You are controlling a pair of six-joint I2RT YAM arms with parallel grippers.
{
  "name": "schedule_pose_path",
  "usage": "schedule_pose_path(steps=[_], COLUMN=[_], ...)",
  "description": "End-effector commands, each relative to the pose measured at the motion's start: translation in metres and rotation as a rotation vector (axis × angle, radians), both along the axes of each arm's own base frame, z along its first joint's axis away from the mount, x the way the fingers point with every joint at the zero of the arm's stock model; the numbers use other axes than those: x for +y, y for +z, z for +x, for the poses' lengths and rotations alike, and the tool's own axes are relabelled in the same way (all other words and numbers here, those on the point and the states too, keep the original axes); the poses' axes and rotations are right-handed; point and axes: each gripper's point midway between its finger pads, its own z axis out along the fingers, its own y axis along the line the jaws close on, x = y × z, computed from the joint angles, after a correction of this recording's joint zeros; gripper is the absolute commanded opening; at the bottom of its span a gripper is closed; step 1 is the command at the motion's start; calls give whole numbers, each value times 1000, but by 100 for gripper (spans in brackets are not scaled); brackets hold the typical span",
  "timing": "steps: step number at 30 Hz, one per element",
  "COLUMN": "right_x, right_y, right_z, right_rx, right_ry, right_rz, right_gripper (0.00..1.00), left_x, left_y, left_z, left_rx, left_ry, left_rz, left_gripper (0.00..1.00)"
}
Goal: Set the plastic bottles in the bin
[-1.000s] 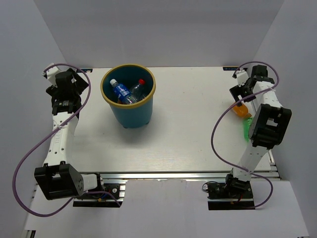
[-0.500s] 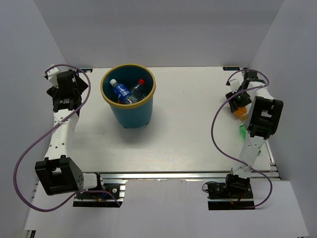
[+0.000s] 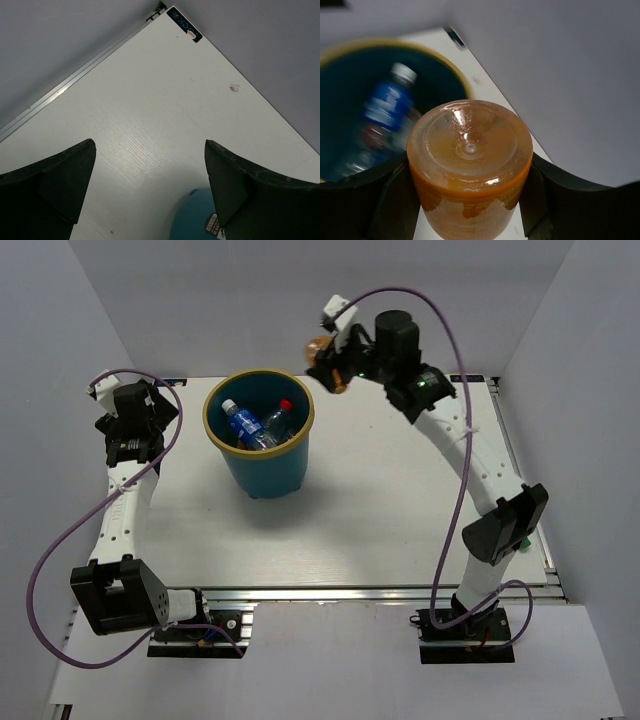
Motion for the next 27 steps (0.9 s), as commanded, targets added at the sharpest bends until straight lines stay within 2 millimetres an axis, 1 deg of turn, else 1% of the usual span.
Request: schedule_pose_path(steps=[1,2,3,4,5,6,7,8,9,11,12,13,14,15,16,17,18,19,20,21,22,23,24,25,26,27], right_x=[70,87,107,130,140,150,156,158,157,153,141,134,124,96,74,50,0,-38,-76,-129,-163,-206,-227,-256,-280,-318], right_y=[31,33,34,34,32,37,31,32,37,41,57,51,50,64,63,36,32,14,-28,-40,-56,-88,-108,-124,-140,-170], right_z=[-34,-44,-49,-67,-70,-69,-71,-72,-74,-75,-78,-76,-73,-65,-53,-44,-23,-10,-9,-4,-7,-22,-32,-41,-51,-73], right_rx=[9,35,36,59,76,55,83,82,85,56,16,9,6,-17,-28,44,66,92,216,253,297,388,423,441,466,555], right_ry=[184,230,288,353,368,379,361,366,365,354,343,324,295,230,160,86,-41,-154,-257,-389,-496,-607,-659,-739,-802,-889], right_rz=[206,242,253,264,260,254,239,239,253,258,266,244,223,226,200,138,106,22,-80,-125,-180,-240,-292,-357,-400,-433], right_gripper=[52,52,55,63,66,69,83,89,89,89,89,89,89,89,89,89,89,89,89,89,89,89,89,89,89,89], left_x=[-2,-3,-3,-3,-2,-1,0,2,5,4,2,1,1,3,3,3,4,2,2,3,4,6,6,7,8,8], left_y=[18,16,16,15,16,16,18,19,20,24,24,25,25,24,23,21,20,20,17,16,16,12,13,12,14,15], left_z=[-3,-2,-2,-1,-2,-2,-3,-3,-5,-3,-1,0,1,1,2,2,2,4,4,4,5,5,6,8,10,12], left_rx=[-53,-47,-47,-42,-41,-38,-39,-34,-32,-41,-43,-48,-48,-47,-45,-39,-39,-45,-45,-51,-63,-73,-80,-80,-87,-91], left_ry=[-19,-22,-25,-25,-24,-23,-18,-13,2,-5,-18,-23,-25,-16,-14,-14,-9,-17,-12,-6,9,31,34,39,38,40], left_rz=[-10,-12,-13,-13,-12,-3,5,12,19,18,12,11,10,12,12,11,6,3,-9,-15,-22,-45,-51,-54,-55,-56], left_gripper=[98,98,98,98,98,98,98,98,98,98,98,98,98,98,98,98,98,98,98,98,98,98,98,98,98,98])
